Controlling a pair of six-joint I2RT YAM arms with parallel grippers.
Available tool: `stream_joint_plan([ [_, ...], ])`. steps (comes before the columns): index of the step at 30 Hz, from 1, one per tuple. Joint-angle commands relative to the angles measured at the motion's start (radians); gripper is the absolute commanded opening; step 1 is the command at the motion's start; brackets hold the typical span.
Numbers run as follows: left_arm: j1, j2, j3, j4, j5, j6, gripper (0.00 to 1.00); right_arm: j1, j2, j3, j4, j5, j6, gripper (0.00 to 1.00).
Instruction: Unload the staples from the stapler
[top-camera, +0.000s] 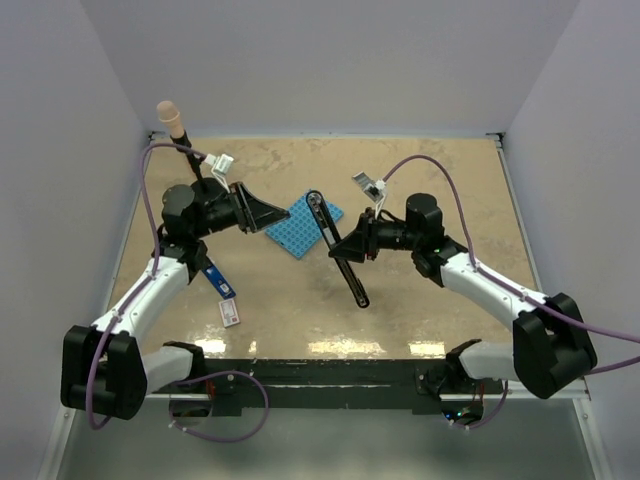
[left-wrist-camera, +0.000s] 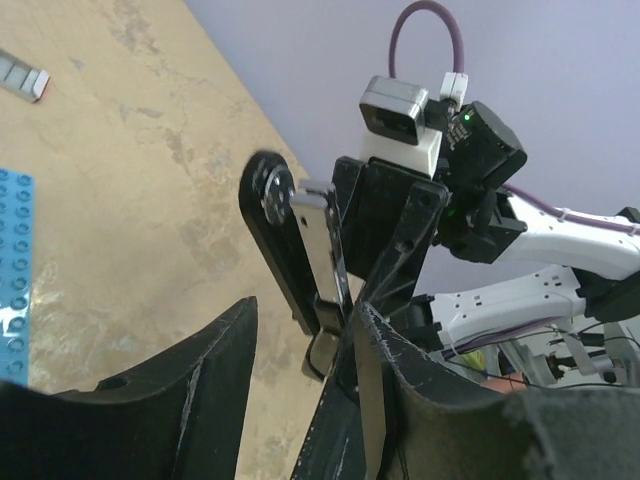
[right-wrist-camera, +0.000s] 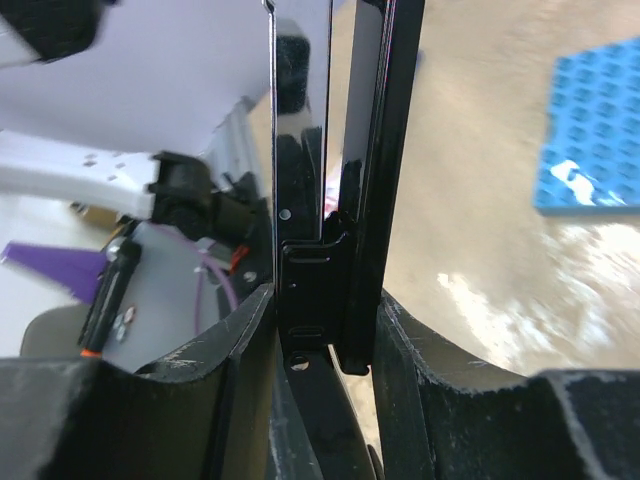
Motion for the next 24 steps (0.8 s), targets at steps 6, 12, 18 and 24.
stream_joint_plan([
  [6, 0.013, -0.001, 0.258, -0.557, -0.19, 0.4, 0.49, -0.033, -0.034, 0.105, -0.417, 0.439, -0.212, 0.0],
  [12, 0.013, -0.052, 0.284, -0.722, -0.425, 0.552, 0.58, -0.033, 0.011, 0.126, -0.554, 0.728, -0.228, 0.0],
  [18, 0.013, -0.151, 0.166, -0.707, -0.646, 0.575, 0.69, -0.03, 0.084, 0.181, -0.681, 1.056, -0.225, 0.0],
  [24, 0.026, -0.26, 0.145, -0.745, -0.844, 0.584, 0.7, -0.01, 0.201, 0.229, -0.755, 1.303, -0.176, 0.0],
])
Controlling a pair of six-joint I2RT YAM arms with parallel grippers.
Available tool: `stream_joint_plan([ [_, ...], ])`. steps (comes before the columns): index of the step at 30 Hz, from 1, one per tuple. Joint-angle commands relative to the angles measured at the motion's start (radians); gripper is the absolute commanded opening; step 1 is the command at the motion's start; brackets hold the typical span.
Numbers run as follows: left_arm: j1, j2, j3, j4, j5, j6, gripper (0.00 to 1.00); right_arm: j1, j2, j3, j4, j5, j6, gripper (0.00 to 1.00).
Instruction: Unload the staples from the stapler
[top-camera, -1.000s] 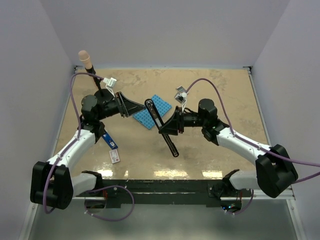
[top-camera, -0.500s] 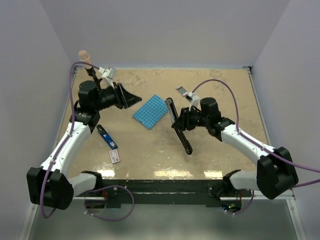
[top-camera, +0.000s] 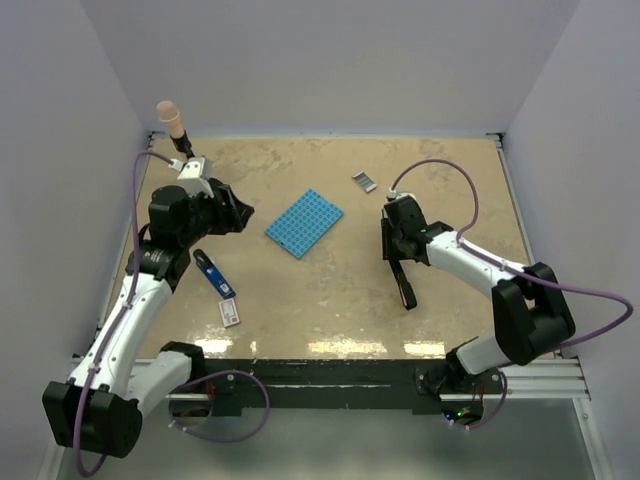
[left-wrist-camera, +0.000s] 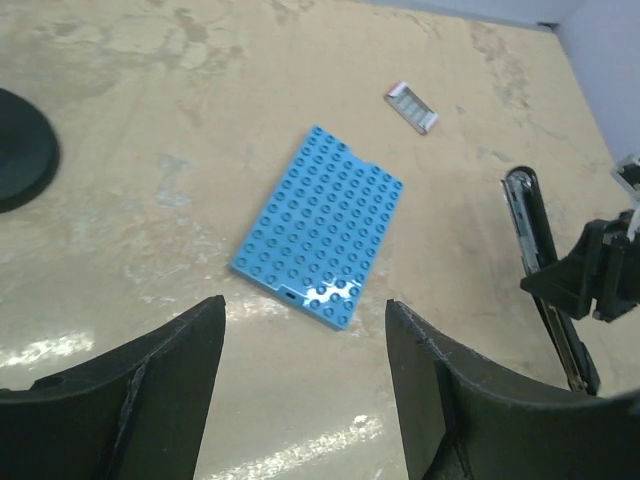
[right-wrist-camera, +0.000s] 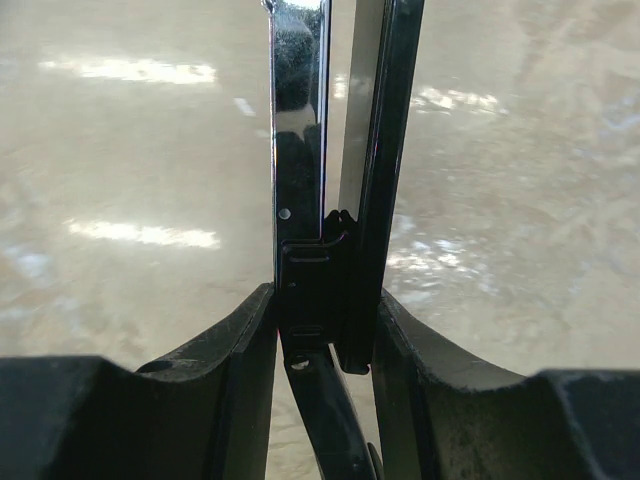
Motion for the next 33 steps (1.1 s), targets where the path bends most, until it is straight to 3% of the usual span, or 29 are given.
stream_joint_plan([
  [1, 0.01, -0.091, -0.005, -0.016, -0.226, 0.034, 0.7, 0.039, 0.068, 0.1, -0.048, 0.272, 0.037, 0.0],
  [6, 0.012, -0.151, -0.011, -0.034, -0.318, 0.031, 0.7, 0.155, 0.232, 0.238, -0.218, 0.541, 0.102, 0.0],
  [13, 0.012, -0.166, -0.001, -0.054, -0.366, 0.022, 0.69, 0.24, 0.383, 0.33, -0.448, 0.802, 0.227, 0.0],
  [17, 0.012, -0.176, -0.002, -0.054, -0.381, 0.02, 0.69, 0.296, 0.47, 0.376, -0.572, 0.844, 0.313, 0.0],
  [23, 0.012, -0.173, -0.001, -0.057, -0.395, 0.018, 0.69, 0.344, 0.539, 0.401, -0.62, 0.867, 0.349, 0.0],
  [33, 0.01, -0.176, -0.004, -0.06, -0.415, 0.015, 0.69, 0.365, 0.535, 0.45, -0.705, 0.9, 0.369, 0.0],
])
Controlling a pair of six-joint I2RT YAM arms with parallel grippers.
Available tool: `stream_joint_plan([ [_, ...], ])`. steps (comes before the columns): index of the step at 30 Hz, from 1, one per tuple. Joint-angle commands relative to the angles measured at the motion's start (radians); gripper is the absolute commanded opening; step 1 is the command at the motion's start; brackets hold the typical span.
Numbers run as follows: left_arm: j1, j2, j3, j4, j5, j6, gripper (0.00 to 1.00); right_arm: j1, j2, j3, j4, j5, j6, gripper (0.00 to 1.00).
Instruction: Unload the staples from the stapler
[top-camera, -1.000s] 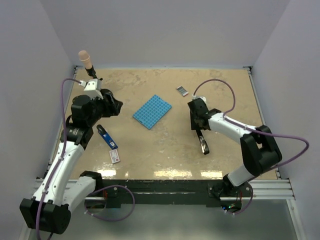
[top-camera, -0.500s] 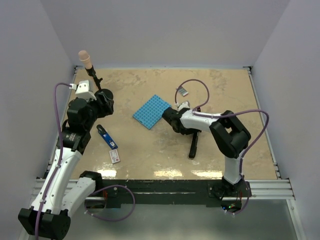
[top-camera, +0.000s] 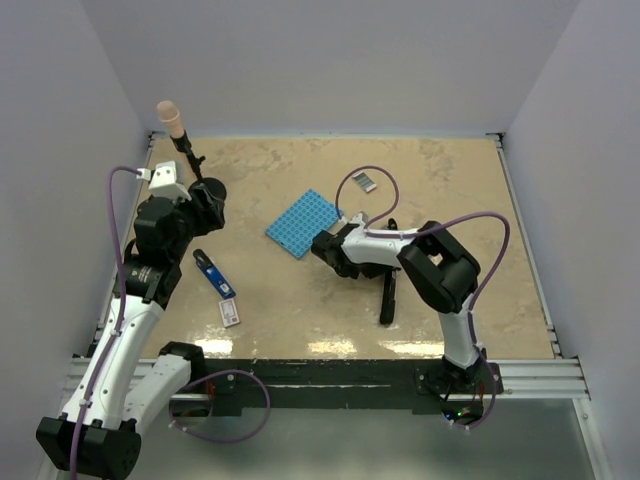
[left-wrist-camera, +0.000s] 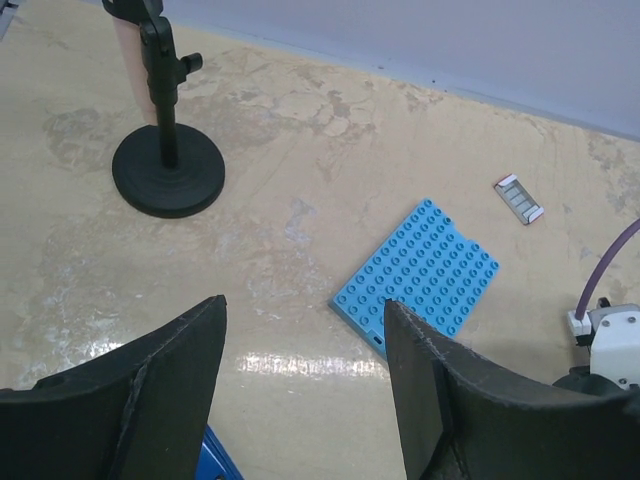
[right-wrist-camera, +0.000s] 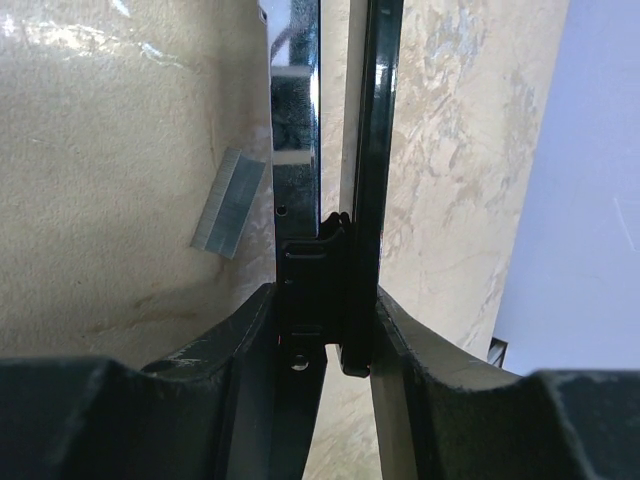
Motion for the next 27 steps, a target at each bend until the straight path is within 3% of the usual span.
stream_joint_plan([
  [1, 0.009, -0.012, -0.001, 0.018, -0.023, 0.007, 0.69, 0.003, -0.053, 0.065, -0.093, 0.114, 0.06, 0.0],
  [6, 0.009, -0.009, -0.004, 0.018, -0.018, 0.007, 0.68, 0.003, -0.155, 0.076, -0.041, 0.056, -0.019, 0.0],
  [13, 0.009, 0.008, -0.021, 0.061, 0.091, 0.018, 0.69, 0.001, -0.407, 0.01, 0.337, -0.349, -0.248, 0.0],
  [17, 0.007, 0.031, -0.025, 0.097, 0.247, 0.021, 0.7, 0.0, -0.506, -0.029, 0.48, -0.641, -0.315, 0.0],
  [27, 0.009, 0.051, -0.09, 0.333, 0.709, -0.048, 0.79, -0.007, -0.654, -0.145, 0.805, -1.138, -0.32, 0.0],
])
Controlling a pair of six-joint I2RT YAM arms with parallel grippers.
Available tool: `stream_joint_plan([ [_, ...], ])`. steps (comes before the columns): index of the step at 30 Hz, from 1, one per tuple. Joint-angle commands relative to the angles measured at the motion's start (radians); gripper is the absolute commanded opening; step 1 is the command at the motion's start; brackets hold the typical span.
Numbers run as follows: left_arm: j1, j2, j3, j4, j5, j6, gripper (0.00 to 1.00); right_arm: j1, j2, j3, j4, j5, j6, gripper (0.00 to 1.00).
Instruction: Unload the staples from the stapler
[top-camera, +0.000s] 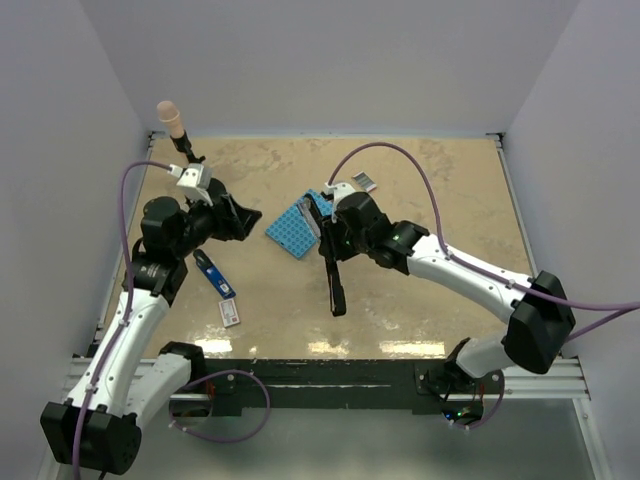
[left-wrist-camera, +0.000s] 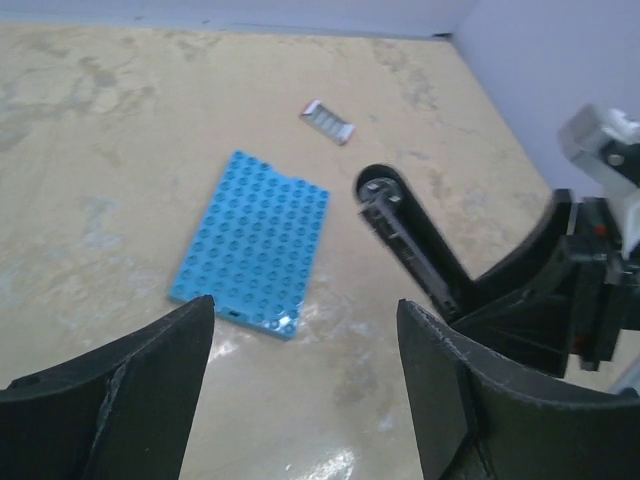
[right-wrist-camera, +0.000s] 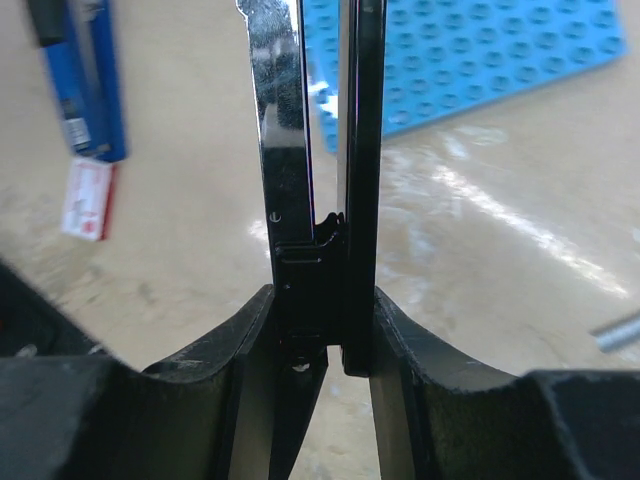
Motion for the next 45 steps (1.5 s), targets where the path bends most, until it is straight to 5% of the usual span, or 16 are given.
stream_joint_plan([
  [1, 0.009, 0.015, -0.032, 0.208, 0.315, -0.057, 0.8, -0.007, -0.084, -0.032, 0.276, -0.32, -0.007, 0.0],
  [9, 0.007, 0.061, -0.086, 0.407, 0.498, -0.178, 0.82, -0.036, -0.19, -0.175, 0.611, -0.635, 0.136, 0.0],
  [23, 0.007, 0.113, -0.258, 1.012, 0.638, -0.605, 0.77, -0.042, -0.222, -0.265, 0.798, -0.911, 0.232, 0.0],
  [33, 0.005, 0.206, -0.319, 1.363, 0.67, -0.848, 0.4, -0.043, -0.173, -0.302, 0.86, -0.957, 0.268, 0.0],
  [40, 0.007, 0.211, -0.319, 1.35, 0.653, -0.859, 0.0, -0.057, -0.165, -0.296, 0.825, -0.937, 0.26, 0.0],
  [44, 0.007, 0.187, -0.304, 1.192, 0.62, -0.798, 0.0, -0.074, -0.179, -0.284, 0.771, -0.873, 0.246, 0.13],
  [45, 0.007, 0.18, -0.301, 1.158, 0.612, -0.781, 0.0, -0.073, -0.181, -0.273, 0.712, -0.809, 0.216, 0.25],
])
